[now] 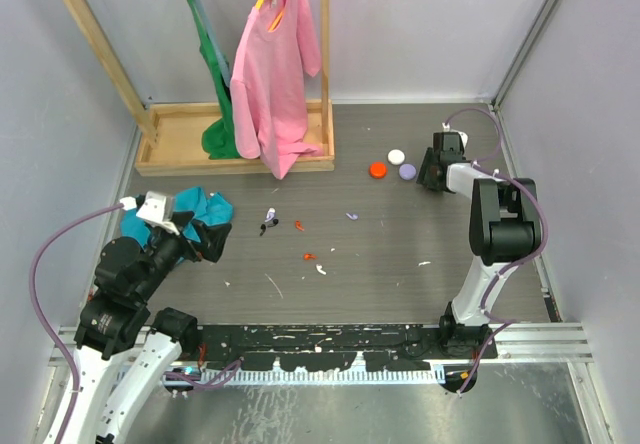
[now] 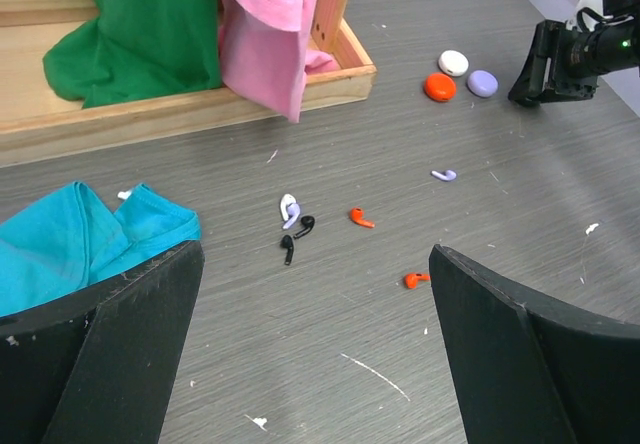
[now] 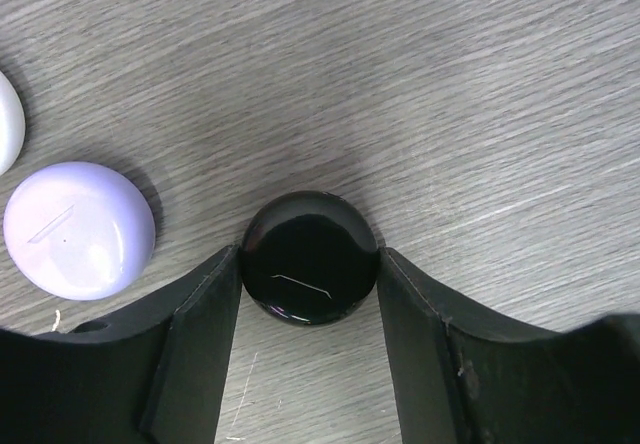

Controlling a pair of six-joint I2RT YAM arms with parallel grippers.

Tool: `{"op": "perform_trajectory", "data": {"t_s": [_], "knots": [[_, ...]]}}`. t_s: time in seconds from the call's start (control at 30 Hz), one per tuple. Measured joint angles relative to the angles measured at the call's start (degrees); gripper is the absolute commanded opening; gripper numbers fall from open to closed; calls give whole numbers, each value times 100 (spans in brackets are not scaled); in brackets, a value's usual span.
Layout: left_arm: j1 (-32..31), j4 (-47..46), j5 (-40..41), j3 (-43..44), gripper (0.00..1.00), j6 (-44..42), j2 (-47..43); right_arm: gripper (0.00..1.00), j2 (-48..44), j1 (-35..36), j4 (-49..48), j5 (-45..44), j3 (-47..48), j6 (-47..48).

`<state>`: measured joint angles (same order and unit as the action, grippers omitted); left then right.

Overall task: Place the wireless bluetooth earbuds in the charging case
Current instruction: Pick up the charging case at the center of the board.

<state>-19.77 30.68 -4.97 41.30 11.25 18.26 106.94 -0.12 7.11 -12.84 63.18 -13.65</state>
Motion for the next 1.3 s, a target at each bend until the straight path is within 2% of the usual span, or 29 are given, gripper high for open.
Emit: {"op": "perform_trajectory", "data": {"t_s": [0.13, 0.43, 0.73, 1.07, 1.3], "knots": [[0, 2, 210, 0, 98, 96, 0, 51, 0, 0, 2, 2, 0, 2], [2, -37, 256, 0, 98, 520, 105, 50, -278, 310, 59, -7, -258, 4], [2, -17, -157, 4, 98, 868, 848, 48, -1235, 1593, 116, 103, -756, 243], [2, -94, -828, 4, 98, 1239, 1565, 47, -2446, 3130, -85, 1095, -1445, 804], [2, -389, -1578, 4, 99, 1523, 2059, 46, -2968, 4030, -98, 1725, -1499, 1665]]}}
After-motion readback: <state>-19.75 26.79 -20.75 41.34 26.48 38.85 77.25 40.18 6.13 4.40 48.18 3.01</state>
